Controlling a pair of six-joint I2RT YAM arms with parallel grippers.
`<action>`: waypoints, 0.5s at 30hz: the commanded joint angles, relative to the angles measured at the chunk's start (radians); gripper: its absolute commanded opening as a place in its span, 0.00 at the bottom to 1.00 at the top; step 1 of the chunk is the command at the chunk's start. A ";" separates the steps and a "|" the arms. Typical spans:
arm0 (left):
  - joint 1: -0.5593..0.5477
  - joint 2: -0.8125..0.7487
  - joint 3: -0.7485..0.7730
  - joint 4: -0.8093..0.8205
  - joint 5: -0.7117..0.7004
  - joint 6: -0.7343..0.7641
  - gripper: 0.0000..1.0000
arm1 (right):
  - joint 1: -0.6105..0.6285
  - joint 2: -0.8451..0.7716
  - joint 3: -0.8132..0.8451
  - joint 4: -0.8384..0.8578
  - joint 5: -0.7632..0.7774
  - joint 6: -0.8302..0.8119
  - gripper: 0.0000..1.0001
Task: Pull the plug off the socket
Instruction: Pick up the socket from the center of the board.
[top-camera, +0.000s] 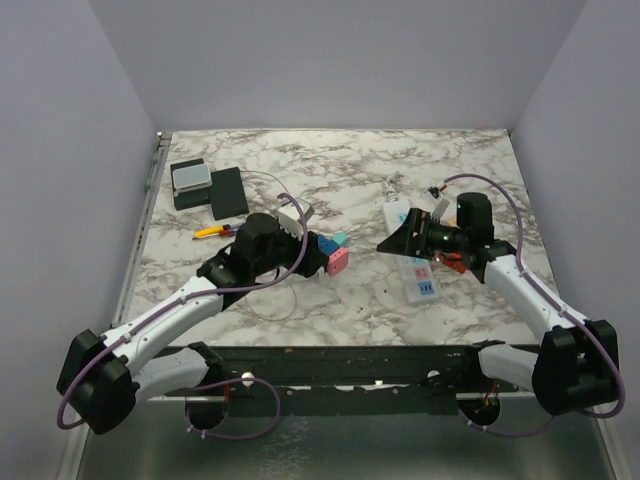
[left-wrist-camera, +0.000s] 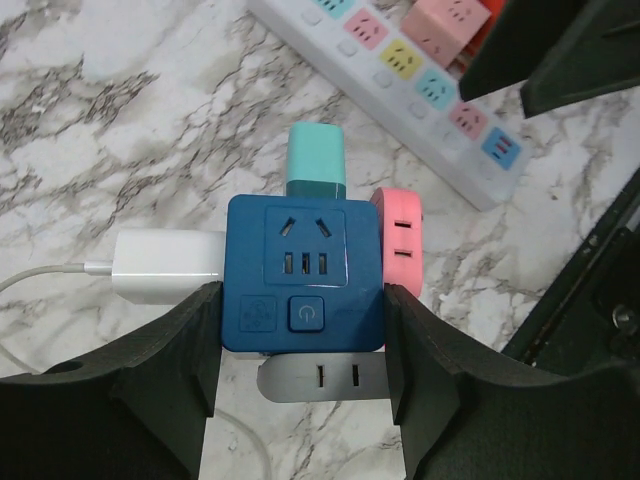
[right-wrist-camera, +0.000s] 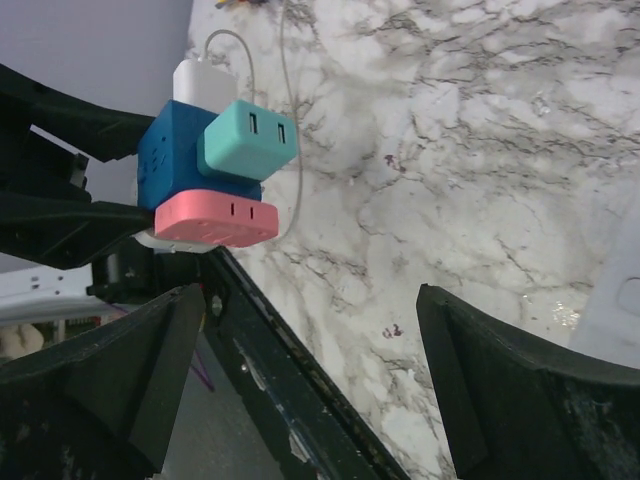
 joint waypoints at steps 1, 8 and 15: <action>-0.029 -0.100 0.019 0.143 0.129 0.064 0.00 | 0.006 -0.035 0.020 0.079 -0.117 0.110 1.00; -0.047 -0.154 0.012 0.235 0.197 0.032 0.00 | 0.034 -0.048 0.016 0.224 -0.217 0.257 0.99; -0.051 -0.163 0.009 0.275 0.263 -0.018 0.00 | 0.069 -0.056 0.038 0.217 -0.237 0.190 1.00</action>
